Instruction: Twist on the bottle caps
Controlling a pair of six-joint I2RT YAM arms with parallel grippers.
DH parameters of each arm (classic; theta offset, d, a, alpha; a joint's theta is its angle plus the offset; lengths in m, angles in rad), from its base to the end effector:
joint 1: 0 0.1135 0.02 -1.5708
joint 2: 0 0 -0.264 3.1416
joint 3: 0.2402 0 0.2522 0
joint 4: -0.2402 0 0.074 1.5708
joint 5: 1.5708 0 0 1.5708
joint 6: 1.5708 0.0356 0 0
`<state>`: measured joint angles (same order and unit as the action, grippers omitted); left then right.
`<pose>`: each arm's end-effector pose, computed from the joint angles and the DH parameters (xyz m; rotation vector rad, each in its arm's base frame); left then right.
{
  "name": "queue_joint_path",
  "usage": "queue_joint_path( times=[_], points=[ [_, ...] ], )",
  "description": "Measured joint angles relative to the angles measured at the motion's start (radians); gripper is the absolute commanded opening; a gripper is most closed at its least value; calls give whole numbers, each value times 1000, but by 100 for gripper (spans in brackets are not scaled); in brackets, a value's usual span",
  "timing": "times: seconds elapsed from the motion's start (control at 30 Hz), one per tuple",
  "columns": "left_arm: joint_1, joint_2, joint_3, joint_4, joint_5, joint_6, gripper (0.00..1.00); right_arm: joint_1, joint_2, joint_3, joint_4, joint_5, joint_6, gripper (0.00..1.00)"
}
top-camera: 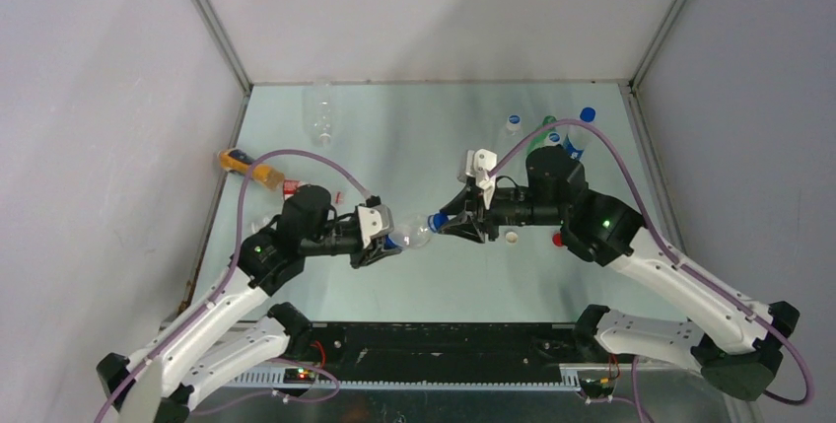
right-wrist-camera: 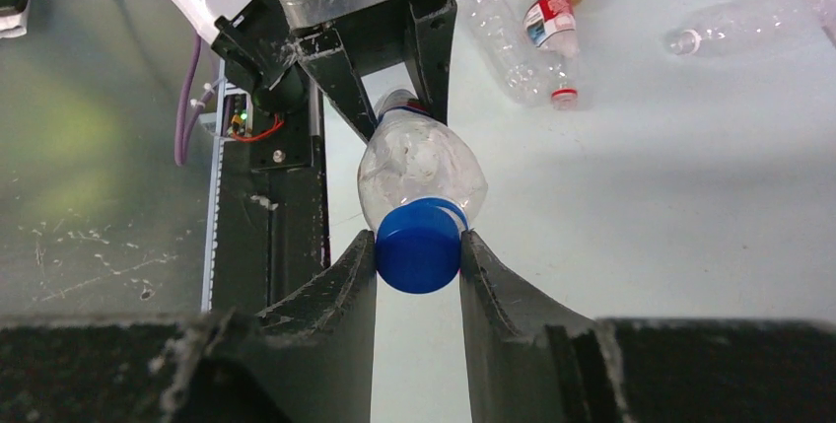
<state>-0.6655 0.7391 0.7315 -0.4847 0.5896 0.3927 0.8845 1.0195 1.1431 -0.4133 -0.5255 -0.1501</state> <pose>0.1149 -0.1153 0.3005 1.3415 1.5643 -0.7749 0.1242 0.1798 0.3982 -1.2724 1.4650 0.9867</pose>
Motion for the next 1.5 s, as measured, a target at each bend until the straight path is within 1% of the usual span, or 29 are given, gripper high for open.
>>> queue_joint_path(
  times=[0.53, 1.13, 1.33, 1.5],
  points=[
    [-3, -45, -4, 19, 8, 17, 25, -90, 23, -2, -4, -156, -11, 0],
    [-24, -26, -4, 14, 25, 35, 25, -83, 41, -2, 1, -252, -23, 4],
    [-25, -24, -4, -6, 25, 34, 25, -80, 56, 1, -25, -275, -92, 4],
    [-24, -13, -4, -29, 46, 16, 25, -78, 100, 51, -120, -313, -189, 4]
  ],
)
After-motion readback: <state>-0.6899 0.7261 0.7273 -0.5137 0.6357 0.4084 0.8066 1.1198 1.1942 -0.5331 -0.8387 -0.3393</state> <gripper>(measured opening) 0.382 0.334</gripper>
